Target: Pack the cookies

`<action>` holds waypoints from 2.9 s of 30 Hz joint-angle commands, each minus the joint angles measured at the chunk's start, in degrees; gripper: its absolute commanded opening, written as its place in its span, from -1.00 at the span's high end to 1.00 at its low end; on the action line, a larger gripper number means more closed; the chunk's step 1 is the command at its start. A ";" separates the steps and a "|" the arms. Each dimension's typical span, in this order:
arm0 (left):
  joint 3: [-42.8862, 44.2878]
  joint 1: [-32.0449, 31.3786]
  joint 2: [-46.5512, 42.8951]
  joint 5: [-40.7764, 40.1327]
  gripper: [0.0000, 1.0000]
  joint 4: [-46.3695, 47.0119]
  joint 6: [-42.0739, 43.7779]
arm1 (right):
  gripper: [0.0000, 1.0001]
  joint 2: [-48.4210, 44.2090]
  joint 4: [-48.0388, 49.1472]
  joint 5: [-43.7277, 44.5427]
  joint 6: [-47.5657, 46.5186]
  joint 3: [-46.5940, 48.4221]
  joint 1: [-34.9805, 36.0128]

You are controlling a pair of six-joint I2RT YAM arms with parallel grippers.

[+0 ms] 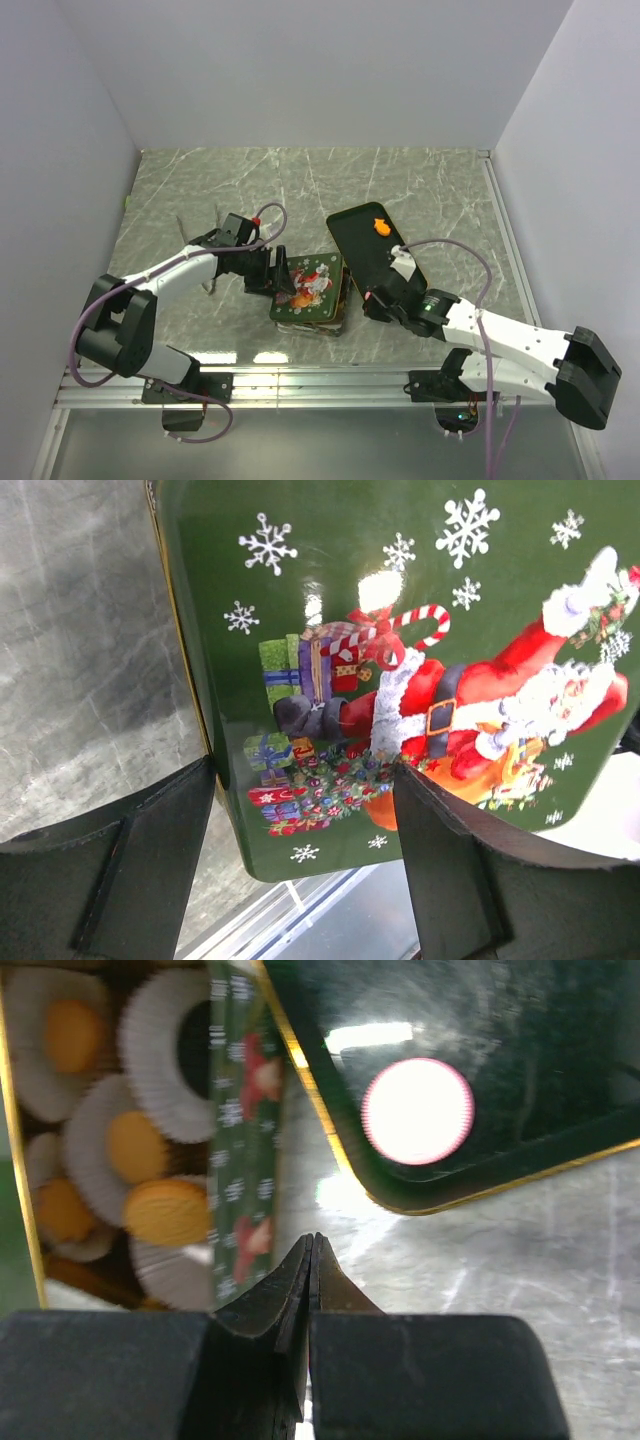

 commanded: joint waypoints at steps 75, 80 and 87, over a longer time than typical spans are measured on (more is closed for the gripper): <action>12.71 -3.85 1.57 -10.12 -0.69 -8.45 0.75 | 1.00 11.70 34.86 -25.21 1.17 -5.14 -13.62; 12.19 -3.85 -0.10 -13.29 -0.79 -9.33 0.40 | 1.00 10.13 33.10 -25.03 -0.15 -4.17 -13.62; 13.94 -3.42 -4.84 -19.18 -0.99 -11.96 -0.92 | 1.00 7.05 26.69 -23.63 -5.59 0.39 -13.44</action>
